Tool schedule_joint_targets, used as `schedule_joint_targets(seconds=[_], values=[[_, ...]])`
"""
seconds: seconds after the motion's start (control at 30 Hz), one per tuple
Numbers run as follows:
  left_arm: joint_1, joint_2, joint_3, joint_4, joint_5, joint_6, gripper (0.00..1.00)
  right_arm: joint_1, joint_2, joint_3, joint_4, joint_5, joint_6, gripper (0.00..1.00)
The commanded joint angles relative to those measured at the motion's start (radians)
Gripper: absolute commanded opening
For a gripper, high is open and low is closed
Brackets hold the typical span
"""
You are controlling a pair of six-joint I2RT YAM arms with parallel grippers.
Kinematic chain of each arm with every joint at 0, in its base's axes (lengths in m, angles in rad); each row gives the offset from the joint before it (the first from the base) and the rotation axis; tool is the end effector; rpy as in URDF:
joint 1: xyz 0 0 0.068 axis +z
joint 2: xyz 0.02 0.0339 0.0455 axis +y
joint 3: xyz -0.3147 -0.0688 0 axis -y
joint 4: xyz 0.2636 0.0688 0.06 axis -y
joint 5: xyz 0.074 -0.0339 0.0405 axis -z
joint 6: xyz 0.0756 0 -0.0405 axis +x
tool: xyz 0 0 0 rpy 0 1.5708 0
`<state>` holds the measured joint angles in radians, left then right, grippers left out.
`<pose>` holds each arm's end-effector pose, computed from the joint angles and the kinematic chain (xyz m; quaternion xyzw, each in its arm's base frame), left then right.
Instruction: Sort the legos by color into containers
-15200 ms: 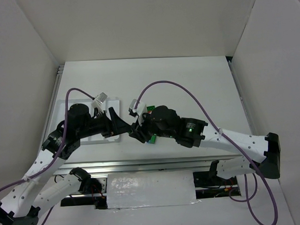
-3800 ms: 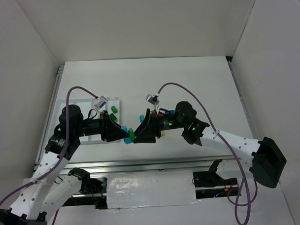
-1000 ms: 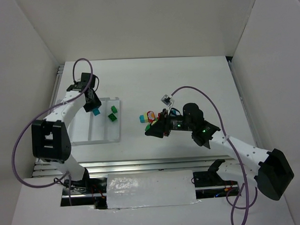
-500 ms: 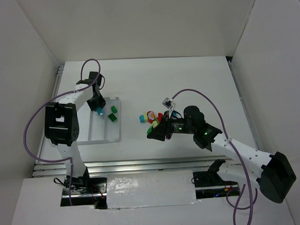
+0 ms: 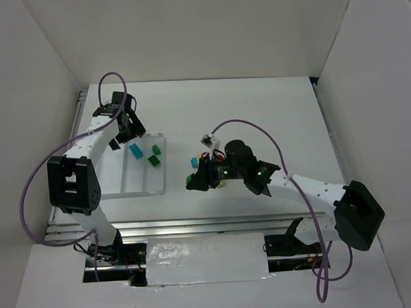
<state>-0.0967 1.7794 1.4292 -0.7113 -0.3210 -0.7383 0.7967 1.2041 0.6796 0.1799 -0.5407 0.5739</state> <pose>0.4247 -0.0172 0.2601 -0.3394 0.8939 0.0405 0.2900 0.1791 0.2389 0.2803 -0.2403 0.7662 0.5201 0.2911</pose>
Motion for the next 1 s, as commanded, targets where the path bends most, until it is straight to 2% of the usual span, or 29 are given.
schedule_joint_targets(seconds=[0.0,0.13,0.23,0.27,0.37,0.5,0.7,0.77,0.9,0.93,0.97], values=[[0.002,-0.171,-0.007,-0.050,-0.009,0.002,1.00,0.068,0.113,0.189,-0.071,0.163,-0.019,0.00],[-0.006,-0.456,-0.061,-0.091,-0.003,0.075,1.00,0.130,0.389,0.435,-0.282,0.436,0.075,0.00],[-0.008,-0.592,-0.087,-0.132,0.000,0.164,0.99,0.153,0.570,0.631,-0.411,0.514,0.110,0.00],[-0.009,-0.686,-0.129,-0.131,0.008,0.209,0.99,0.170,0.610,0.735,-0.446,0.577,0.118,0.00],[-0.006,-0.863,-0.245,-0.091,-0.012,0.261,1.00,0.190,0.777,0.921,-0.568,0.654,0.144,0.01],[-0.006,-1.035,-0.415,-0.051,-0.087,0.221,0.99,0.199,0.931,1.057,-0.626,0.693,0.132,0.02],[-0.008,-1.112,-0.456,-0.027,-0.125,0.192,1.00,0.199,1.034,1.167,-0.665,0.674,0.104,0.10],[-0.008,-1.109,-0.463,-0.013,-0.076,0.206,1.00,0.200,1.046,1.175,-0.660,0.656,0.098,0.18],[-0.008,-1.062,-0.452,-0.028,-0.076,0.209,1.00,0.199,1.054,1.173,-0.658,0.648,0.103,0.23],[-0.008,-1.055,-0.452,-0.027,-0.070,0.214,0.99,0.200,1.051,1.167,-0.658,0.648,0.103,0.31],[-0.008,-1.052,-0.454,-0.022,-0.052,0.218,1.00,0.199,1.040,1.164,-0.655,0.647,0.103,0.34]])
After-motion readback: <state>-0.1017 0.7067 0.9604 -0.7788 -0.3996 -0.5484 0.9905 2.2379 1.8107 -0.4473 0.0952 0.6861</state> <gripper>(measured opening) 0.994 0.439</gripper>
